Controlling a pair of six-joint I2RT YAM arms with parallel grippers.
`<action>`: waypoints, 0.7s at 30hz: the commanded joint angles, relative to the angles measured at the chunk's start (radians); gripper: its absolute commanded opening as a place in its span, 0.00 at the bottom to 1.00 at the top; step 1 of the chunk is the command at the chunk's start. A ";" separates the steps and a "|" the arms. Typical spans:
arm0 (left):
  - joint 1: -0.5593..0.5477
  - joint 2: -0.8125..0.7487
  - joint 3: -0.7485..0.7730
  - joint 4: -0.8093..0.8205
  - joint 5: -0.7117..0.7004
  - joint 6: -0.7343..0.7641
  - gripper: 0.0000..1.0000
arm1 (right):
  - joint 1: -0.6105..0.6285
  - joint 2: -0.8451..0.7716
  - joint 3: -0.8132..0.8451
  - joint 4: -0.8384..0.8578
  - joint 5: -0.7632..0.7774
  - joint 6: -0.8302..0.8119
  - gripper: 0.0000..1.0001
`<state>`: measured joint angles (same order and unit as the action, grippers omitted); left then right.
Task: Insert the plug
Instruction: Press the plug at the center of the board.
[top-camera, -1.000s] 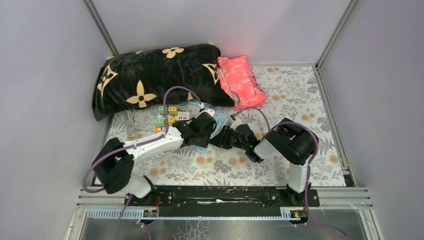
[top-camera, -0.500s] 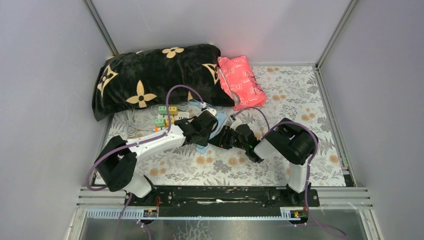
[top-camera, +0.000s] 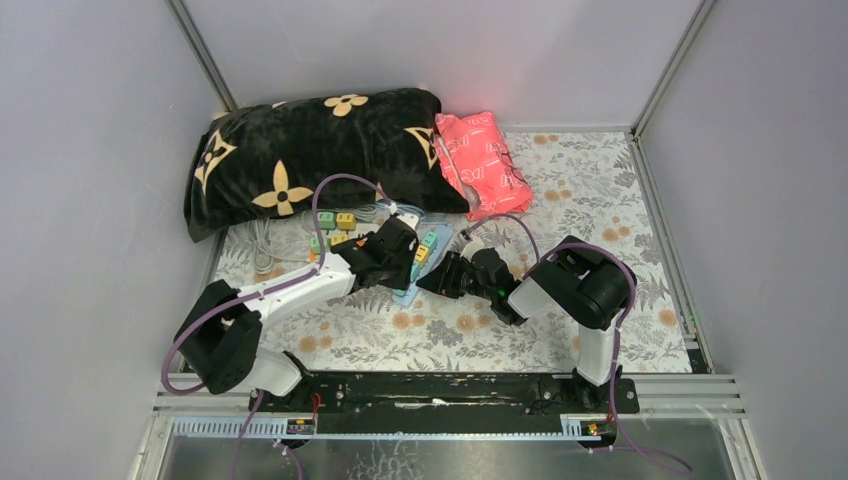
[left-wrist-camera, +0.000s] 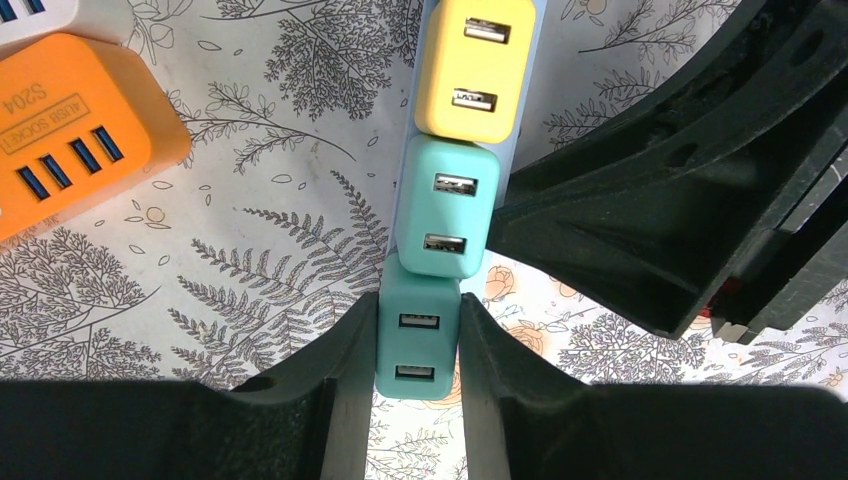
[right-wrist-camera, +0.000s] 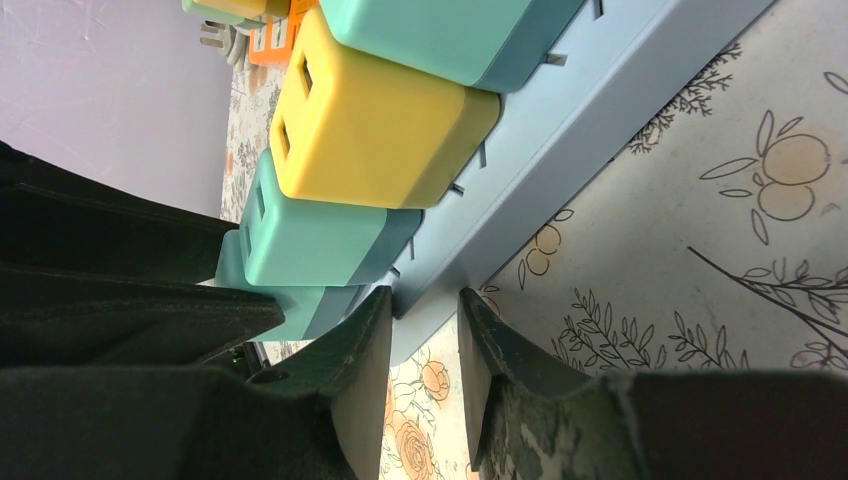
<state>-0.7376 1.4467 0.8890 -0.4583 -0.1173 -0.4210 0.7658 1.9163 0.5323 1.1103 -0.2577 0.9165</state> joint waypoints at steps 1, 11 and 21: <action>-0.008 0.097 -0.083 -0.056 0.014 -0.049 0.00 | 0.015 0.035 0.006 -0.040 -0.032 -0.030 0.36; -0.106 0.176 -0.078 -0.022 -0.007 -0.112 0.00 | 0.014 0.038 0.006 -0.040 -0.032 -0.031 0.36; -0.103 0.135 -0.132 -0.051 -0.077 -0.156 0.00 | 0.014 0.040 0.008 -0.040 -0.032 -0.030 0.36</action>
<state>-0.8452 1.4750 0.8680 -0.4316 -0.2665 -0.4644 0.7654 1.9179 0.5323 1.1118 -0.2584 0.9165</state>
